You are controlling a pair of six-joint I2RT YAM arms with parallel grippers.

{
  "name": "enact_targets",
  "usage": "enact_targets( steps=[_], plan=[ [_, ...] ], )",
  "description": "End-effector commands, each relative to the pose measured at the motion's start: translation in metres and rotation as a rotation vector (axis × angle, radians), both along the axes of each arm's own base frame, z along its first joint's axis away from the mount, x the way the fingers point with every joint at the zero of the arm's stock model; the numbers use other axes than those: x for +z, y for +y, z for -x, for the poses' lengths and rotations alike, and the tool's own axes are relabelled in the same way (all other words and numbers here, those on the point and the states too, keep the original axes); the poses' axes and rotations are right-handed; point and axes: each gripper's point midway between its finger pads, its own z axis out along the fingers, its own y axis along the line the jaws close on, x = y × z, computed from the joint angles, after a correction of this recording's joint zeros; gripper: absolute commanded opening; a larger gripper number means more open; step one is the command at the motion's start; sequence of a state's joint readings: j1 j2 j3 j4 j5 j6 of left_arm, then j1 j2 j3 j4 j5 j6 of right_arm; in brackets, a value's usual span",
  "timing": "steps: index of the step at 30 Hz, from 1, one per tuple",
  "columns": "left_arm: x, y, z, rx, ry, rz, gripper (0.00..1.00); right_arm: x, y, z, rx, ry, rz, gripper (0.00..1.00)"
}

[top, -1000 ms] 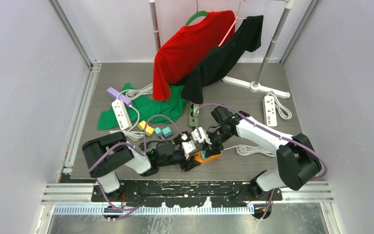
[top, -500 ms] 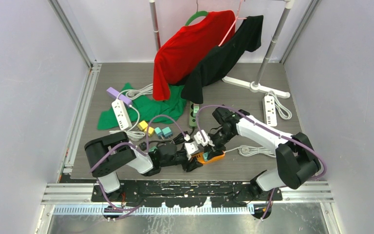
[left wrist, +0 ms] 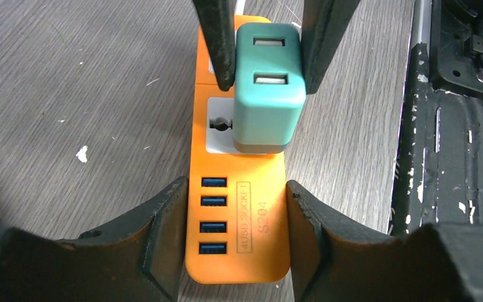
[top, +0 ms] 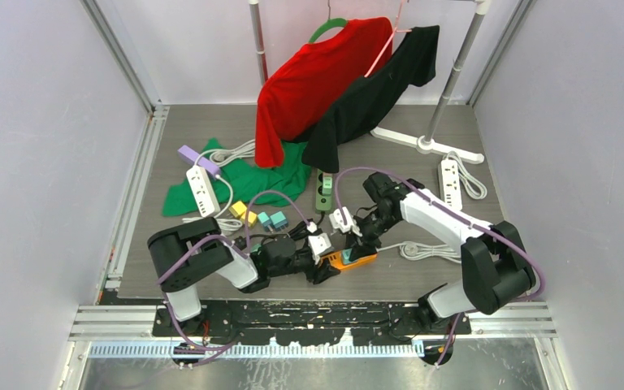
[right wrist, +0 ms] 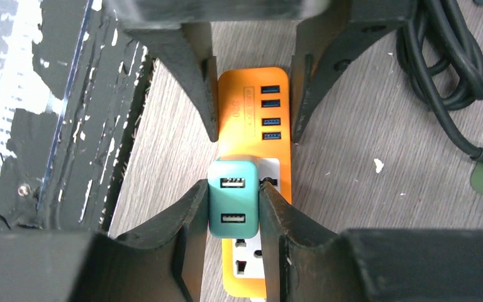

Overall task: Pull the plug off the socket
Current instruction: Remove the plug from the socket.

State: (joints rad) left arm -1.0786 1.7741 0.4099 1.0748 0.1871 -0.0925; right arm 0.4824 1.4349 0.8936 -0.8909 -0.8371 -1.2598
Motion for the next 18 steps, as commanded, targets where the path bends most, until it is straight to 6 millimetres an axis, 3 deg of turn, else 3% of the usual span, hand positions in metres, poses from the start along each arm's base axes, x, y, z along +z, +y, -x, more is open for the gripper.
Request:
enact_targets(
  steps=[1, 6, 11, 18],
  plan=[
    [-0.025, 0.014, -0.001, 0.035, 0.038, -0.078, 0.00, 0.017, -0.009, 0.020, 0.147, -0.030, -0.051, 0.01],
    [-0.023, 0.013, -0.001, 0.033, 0.047, -0.079, 0.00, 0.019, -0.002, 0.040, 0.250, -0.007, -0.104, 0.01],
    [-0.017, 0.012, 0.000, 0.029, 0.052, -0.075, 0.00, 0.035, 0.009, 0.031, 0.174, 0.041, -0.129, 0.01],
    [-0.006, 0.006, 0.002, 0.013, 0.072, -0.081, 0.08, 0.066, -0.004, 0.025, 0.087, 0.147, -0.171, 0.01]
  ],
)
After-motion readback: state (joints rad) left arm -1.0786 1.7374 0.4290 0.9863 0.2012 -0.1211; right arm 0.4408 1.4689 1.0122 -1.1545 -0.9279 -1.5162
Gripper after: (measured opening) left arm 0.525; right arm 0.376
